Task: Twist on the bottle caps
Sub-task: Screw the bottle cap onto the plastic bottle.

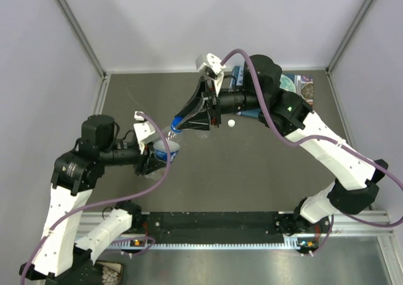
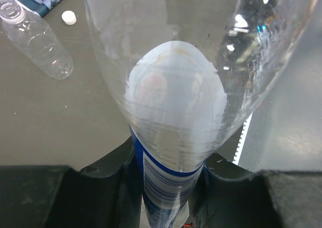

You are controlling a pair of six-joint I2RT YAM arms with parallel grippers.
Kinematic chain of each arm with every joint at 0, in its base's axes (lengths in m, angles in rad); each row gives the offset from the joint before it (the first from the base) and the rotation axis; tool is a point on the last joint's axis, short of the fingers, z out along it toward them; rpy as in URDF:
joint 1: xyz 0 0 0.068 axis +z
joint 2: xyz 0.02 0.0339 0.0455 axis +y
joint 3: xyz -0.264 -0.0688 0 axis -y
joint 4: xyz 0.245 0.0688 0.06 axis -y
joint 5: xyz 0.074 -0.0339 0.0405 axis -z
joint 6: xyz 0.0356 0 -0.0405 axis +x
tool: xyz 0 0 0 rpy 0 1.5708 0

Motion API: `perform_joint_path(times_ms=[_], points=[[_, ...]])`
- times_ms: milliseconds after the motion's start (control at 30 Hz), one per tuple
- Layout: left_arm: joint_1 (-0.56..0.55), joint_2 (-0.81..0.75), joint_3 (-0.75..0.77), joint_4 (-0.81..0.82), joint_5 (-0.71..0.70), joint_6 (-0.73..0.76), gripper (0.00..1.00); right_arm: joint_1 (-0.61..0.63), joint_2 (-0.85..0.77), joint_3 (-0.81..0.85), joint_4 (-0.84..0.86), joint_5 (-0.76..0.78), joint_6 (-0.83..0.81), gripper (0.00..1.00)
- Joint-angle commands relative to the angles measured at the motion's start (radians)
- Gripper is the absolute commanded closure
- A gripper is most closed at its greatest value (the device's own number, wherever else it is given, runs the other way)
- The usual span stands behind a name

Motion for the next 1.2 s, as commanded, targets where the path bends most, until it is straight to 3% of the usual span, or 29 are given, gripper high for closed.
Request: perform_joint_path(times_ms=[0,300,667,1167], points=[[0.005,0.010,0.046,0.137,-0.021,-0.039,0.98,0.015,0.025,0.018,-0.134,-0.062,0.017,1.00],[0.005,-0.017,0.043,0.220,-0.114,-0.100,0.98,0.017,0.036,-0.013,-0.123,-0.027,0.078,1.00],[0.005,-0.027,0.069,0.351,-0.318,-0.190,0.99,0.021,0.038,-0.066,-0.074,0.142,0.178,1.00],[0.005,-0.045,0.067,0.398,-0.531,-0.233,1.00,0.057,0.047,-0.095,-0.033,0.357,0.308,1.00]])
